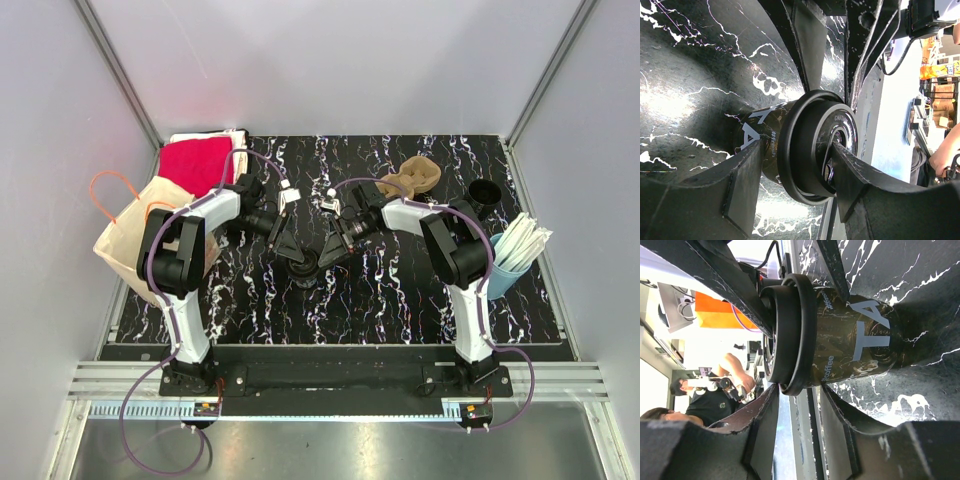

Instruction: Pack the takeout coffee

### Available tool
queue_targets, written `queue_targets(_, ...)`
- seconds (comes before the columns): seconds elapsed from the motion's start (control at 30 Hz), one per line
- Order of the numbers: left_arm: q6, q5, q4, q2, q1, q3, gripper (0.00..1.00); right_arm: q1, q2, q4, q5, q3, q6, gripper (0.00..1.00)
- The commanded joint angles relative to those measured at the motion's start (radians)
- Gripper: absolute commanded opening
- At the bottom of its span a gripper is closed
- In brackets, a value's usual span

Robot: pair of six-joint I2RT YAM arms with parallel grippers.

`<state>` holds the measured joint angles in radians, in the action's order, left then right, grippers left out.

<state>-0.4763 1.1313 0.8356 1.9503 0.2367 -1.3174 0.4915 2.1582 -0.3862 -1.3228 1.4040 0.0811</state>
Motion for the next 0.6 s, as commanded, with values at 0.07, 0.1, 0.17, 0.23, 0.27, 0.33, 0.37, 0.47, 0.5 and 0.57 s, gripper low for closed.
queue_targets(0.07, -0.062, -0.157, -0.067, 0.009, 0.016, 0.038, 0.57, -0.008, 0.015, 0.032, -0.020, 0.055, 0.023, 0.43)
queue_targets(0.1, -0.062, -0.160, -0.067, 0.010, 0.016, 0.038, 0.57, -0.008, 0.017, 0.030, -0.010, 0.050, 0.023, 0.42)
queue_targets(0.17, -0.062, -0.162, -0.067, 0.009, 0.019, 0.038, 0.57, -0.008, 0.025, 0.029, 0.022, 0.043, 0.019, 0.40)
queue_targets(0.23, -0.062, -0.162, -0.066, 0.007, 0.018, 0.038, 0.57, -0.007, 0.029, 0.026, 0.072, 0.026, 0.016, 0.35)
queue_targets(0.27, -0.062, -0.162, -0.067, 0.007, 0.018, 0.038, 0.57, -0.007, 0.037, 0.027, 0.083, 0.017, 0.008, 0.34)
queue_targets(0.33, -0.062, -0.162, -0.067, 0.007, 0.018, 0.038, 0.56, -0.007, 0.041, 0.021, 0.129, 0.009, -0.001, 0.33)
queue_targets(0.37, -0.062, -0.162, -0.067, 0.007, 0.019, 0.040, 0.56, -0.008, 0.042, 0.021, 0.141, 0.004, -0.010, 0.33)
queue_targets(0.47, -0.062, -0.165, -0.067, 0.006, 0.021, 0.043, 0.56, -0.008, 0.035, 0.017, 0.200, -0.007, -0.032, 0.33)
queue_targets(0.5, -0.064, -0.165, -0.067, 0.006, 0.019, 0.043, 0.56, -0.005, 0.032, 0.015, 0.221, -0.016, -0.038, 0.33)
queue_targets(0.57, -0.067, -0.165, -0.069, 0.002, 0.019, 0.047, 0.56, -0.002, 0.020, 0.018, 0.290, -0.033, -0.055, 0.33)
